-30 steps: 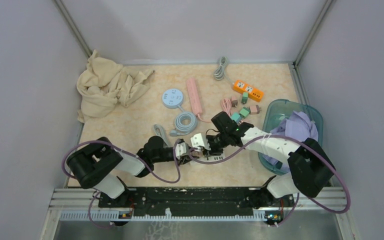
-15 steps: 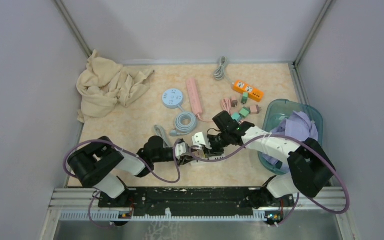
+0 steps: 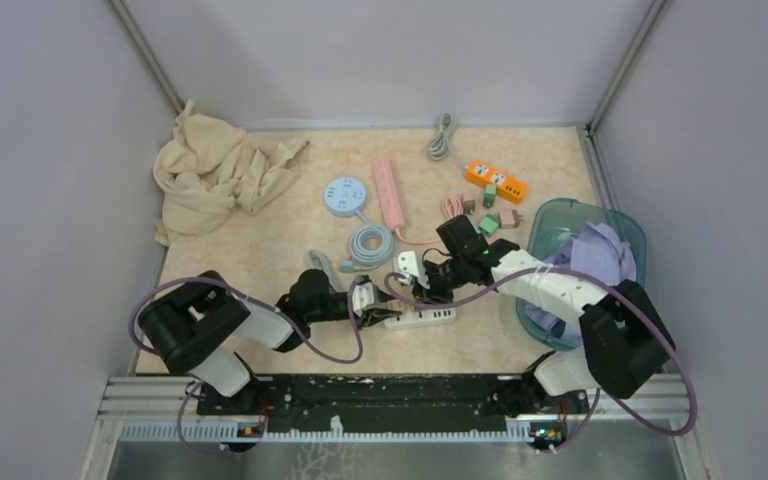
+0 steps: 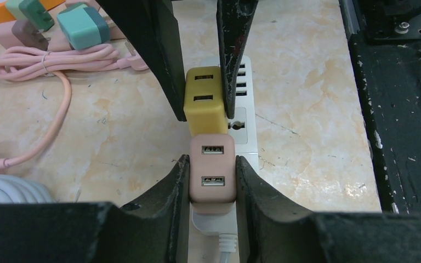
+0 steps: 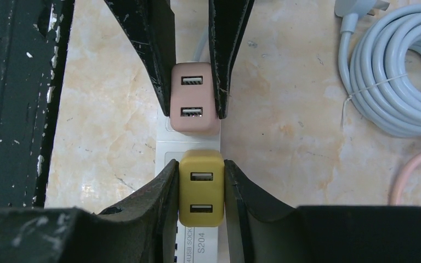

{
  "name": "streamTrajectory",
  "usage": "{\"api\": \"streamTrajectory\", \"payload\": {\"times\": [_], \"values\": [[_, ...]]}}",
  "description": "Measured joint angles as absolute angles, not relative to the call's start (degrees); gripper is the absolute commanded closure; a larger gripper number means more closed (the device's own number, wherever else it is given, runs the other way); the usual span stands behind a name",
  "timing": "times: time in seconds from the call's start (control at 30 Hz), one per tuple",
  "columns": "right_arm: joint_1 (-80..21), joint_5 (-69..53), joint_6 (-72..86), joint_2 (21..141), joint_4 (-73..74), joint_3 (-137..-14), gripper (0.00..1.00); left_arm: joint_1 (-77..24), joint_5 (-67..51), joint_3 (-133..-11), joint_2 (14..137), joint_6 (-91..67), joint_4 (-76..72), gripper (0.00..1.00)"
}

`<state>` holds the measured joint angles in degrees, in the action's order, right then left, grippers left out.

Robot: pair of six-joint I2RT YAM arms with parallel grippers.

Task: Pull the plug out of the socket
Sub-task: Remove the plug from the socket.

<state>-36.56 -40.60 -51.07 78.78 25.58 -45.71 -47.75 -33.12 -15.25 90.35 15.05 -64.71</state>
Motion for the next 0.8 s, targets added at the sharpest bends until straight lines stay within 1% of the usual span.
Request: {"api": "streamTrajectory", "payload": {"times": [0.2,0.3,0.43,0.63,0.8], "values": [[-36.2,-42.4,-56.8,78.0,28.4,-45.7,1.00,-47.7,-33.7,-15.6,90.4,14.9,-64.8,1.00],[-37.5,-42.1,-57.2,78.0,28.5,-45.6,1.00,-47.7,-34.1,-15.6,90.6,14.9,-64.5,1.00],[-39.4,-40.1,-53.2,78.2,26.6,-45.4,1.00,-47.7,-34.7,-15.9,91.0,14.8,-64.0,1.00],[-38.7,-39.0,-45.8,78.5,24.2,-45.4,1.00,-47.5,-35.5,-17.1,91.5,14.8,-62.9,1.00],[-34.8,-43.7,-45.6,77.9,23.8,-45.4,1.00,-47.5,-35.5,-18.6,92.4,14.9,-61.6,1.00]]}}
